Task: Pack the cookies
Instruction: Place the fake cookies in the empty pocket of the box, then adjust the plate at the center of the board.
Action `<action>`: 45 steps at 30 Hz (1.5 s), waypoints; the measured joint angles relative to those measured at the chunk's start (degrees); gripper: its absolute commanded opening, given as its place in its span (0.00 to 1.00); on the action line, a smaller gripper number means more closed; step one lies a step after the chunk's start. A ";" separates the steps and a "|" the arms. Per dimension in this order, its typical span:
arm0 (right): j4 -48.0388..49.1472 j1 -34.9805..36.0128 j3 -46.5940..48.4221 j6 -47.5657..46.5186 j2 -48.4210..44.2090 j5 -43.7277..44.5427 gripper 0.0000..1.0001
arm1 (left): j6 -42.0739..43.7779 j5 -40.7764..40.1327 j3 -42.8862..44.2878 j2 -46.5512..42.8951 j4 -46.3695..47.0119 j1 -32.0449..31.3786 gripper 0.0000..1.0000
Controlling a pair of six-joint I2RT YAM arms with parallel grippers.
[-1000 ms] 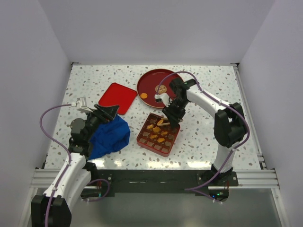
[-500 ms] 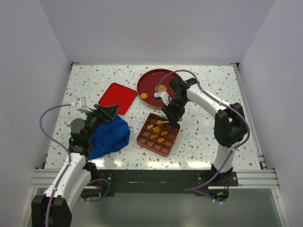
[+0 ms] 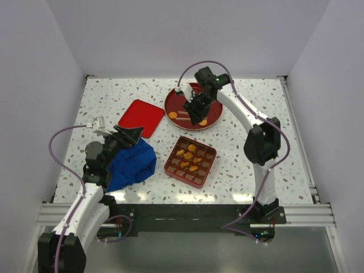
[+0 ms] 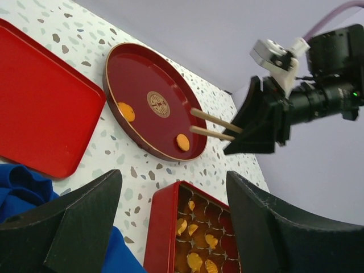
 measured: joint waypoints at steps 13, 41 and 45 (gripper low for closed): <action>-0.39 -1.11 20.79 -10.80 22.82 7.61 0.39 | 0.31 -0.52 1.09 -1.51 -3.41 0.00 0.79; 1.95 -6.73 17.81 -4.37 19.45 2.36 0.38 | 5.57 -0.74 30.10 38.69 -8.94 -3.69 0.42; 3.48 -11.23 12.09 -1.60 11.72 -0.26 0.38 | 10.10 -4.09 49.68 55.23 -18.27 -8.15 0.32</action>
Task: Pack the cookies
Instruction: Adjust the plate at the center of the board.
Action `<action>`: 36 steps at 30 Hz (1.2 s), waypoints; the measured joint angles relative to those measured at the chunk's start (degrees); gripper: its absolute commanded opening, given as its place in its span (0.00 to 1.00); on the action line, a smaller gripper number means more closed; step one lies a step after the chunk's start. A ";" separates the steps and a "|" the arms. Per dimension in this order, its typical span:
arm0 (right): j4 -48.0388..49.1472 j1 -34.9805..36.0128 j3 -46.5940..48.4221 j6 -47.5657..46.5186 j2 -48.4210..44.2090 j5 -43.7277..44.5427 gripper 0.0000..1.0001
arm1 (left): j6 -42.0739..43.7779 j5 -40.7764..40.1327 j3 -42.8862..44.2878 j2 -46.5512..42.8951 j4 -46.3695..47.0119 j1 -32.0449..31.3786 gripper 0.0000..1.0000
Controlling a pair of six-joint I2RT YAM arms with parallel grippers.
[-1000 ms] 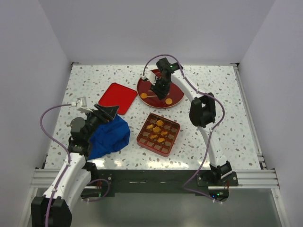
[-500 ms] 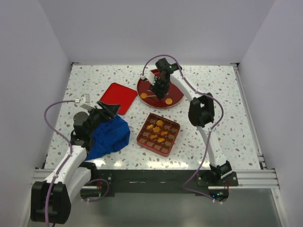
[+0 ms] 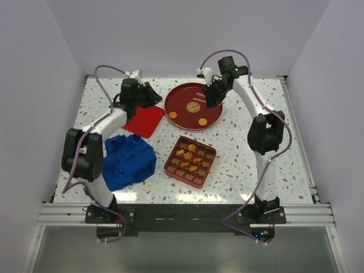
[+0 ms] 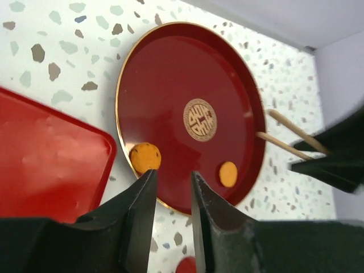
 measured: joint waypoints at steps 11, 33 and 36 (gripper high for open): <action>2.36 -1.44 -8.61 1.62 -11.15 -2.36 0.38 | 9.57 -9.01 29.94 25.42 -21.44 -4.35 0.36; -4.28 -1.88 -11.82 -7.13 -11.13 -3.08 0.37 | 16.09 -12.20 43.54 37.38 -32.72 -6.47 0.04; -5.95 -1.86 -11.85 -10.82 -11.13 -2.16 0.38 | 16.13 -10.78 43.23 37.38 -32.35 -7.26 0.02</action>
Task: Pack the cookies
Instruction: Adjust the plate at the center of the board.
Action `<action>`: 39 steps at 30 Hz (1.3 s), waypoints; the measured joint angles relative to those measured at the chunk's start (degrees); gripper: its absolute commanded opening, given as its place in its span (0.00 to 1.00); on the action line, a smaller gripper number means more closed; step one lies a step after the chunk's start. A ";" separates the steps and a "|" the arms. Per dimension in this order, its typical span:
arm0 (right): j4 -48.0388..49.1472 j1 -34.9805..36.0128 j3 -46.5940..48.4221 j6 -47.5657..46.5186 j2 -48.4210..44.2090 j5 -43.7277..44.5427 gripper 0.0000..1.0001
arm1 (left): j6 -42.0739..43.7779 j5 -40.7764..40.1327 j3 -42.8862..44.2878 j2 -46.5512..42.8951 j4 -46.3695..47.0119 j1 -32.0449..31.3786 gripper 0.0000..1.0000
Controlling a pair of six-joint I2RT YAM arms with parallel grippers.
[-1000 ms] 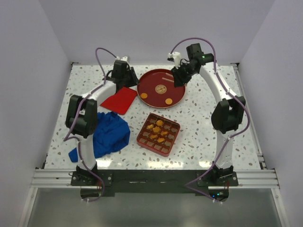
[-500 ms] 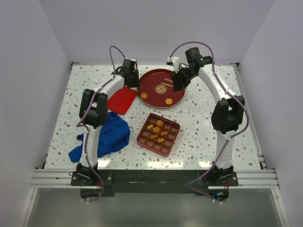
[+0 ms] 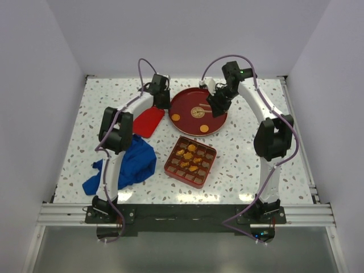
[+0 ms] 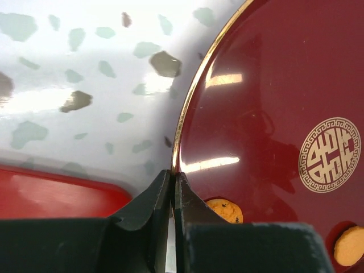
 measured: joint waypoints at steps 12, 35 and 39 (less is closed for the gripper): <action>-5.05 0.79 -0.28 -12.07 1.90 5.57 0.38 | -2.43 3.67 -4.22 -1.11 6.14 -4.11 0.01; -4.50 3.91 -2.82 -16.76 6.99 10.73 0.39 | -12.31 8.13 -16.28 -6.69 14.34 -8.92 0.30; -4.50 3.91 -2.89 -16.83 6.99 10.69 0.40 | -15.80 7.98 -22.51 -10.19 16.04 -7.80 0.42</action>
